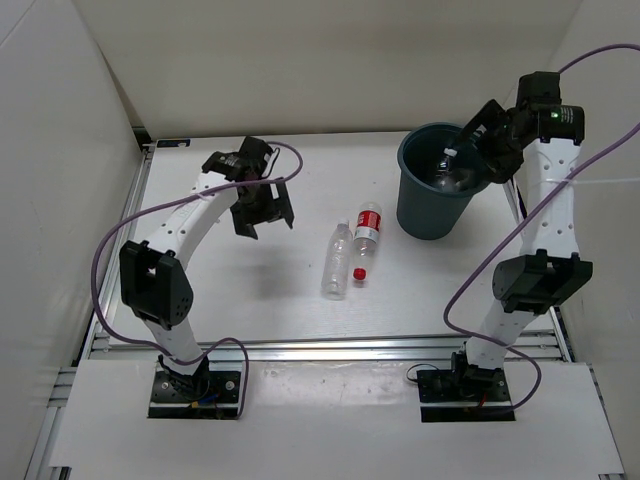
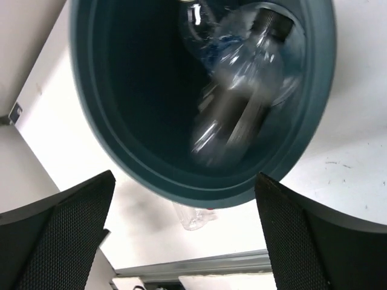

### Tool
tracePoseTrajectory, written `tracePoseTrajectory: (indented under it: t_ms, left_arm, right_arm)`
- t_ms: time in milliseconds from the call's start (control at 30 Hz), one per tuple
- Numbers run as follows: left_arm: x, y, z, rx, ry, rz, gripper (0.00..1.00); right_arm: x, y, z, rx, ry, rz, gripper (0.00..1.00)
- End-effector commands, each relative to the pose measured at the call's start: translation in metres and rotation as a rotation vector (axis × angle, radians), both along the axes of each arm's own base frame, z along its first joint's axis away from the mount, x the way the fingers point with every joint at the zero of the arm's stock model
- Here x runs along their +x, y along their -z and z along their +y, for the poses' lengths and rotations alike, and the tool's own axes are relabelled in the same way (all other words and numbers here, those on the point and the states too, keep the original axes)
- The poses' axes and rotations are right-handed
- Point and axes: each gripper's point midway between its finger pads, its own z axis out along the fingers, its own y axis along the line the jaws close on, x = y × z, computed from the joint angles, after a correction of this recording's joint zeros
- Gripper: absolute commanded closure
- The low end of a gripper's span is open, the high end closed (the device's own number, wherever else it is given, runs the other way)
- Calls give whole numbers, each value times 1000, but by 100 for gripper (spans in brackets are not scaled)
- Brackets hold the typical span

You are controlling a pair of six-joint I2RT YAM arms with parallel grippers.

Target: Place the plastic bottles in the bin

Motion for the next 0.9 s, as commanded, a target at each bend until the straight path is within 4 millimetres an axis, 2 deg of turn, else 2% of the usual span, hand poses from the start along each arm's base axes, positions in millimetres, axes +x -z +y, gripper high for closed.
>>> tracePoseTrajectory:
  t_ms: [0, 67, 100, 133, 200, 233, 267, 300, 333, 400, 500, 567, 600, 733, 833, 867]
  left_arm:
    - [23, -40, -21, -96, 44, -126, 0]
    - [39, -45, -28, -110, 33, -146, 0]
    - [44, -38, -35, -123, 42, -123, 0]
    - [53, -45, -41, -146, 38, -138, 0]
    - [61, -42, -55, -192, 60, -117, 0]
    - [73, -35, -66, -218, 82, -108, 0]
    - [72, -31, -77, -244, 143, -92, 0]
    - [73, -29, -91, -309, 174, -68, 0]
    - [80, -17, -99, -326, 193, -45, 0]
    - [88, -9, -114, -357, 227, -32, 0]
    - [87, -8, -130, -373, 260, -38, 0]
    - [85, 2, -141, -393, 292, -23, 0]
    - [78, 5, -146, -398, 318, -8, 0]
    - [68, 25, -151, -409, 330, 54, 0]
    - [70, 24, -155, -433, 331, 56, 0]
    - [68, 18, -163, -451, 342, 49, 0]
  right_arm:
    - [2, -29, 7, -12, -69, -107, 0]
    - [-1, -36, 2, -23, -67, -139, 0]
    - [-3, -40, -5, -26, -49, -150, 0]
    - [-5, -48, -5, -4, -43, -161, 0]
    - [-12, -60, -12, 34, -17, -188, 0]
    - [-15, -61, -9, 54, -22, -187, 0]
    - [-19, -60, -10, 77, -14, -173, 0]
    - [-23, -63, -2, 112, -34, -178, 0]
    - [-24, -61, 1, 129, -46, -170, 0]
    - [-30, -57, 12, 190, -78, -145, 0]
    - [-33, -58, 18, 227, -95, -143, 0]
    - [-39, -59, 21, 237, -104, -144, 0]
    - [-40, -54, 23, 248, -107, -127, 0]
    - [-43, -49, 19, 250, -93, -116, 0]
    - [-44, -51, 12, 247, -75, -129, 0]
    - [-44, -51, 12, 247, -75, -129, 0]
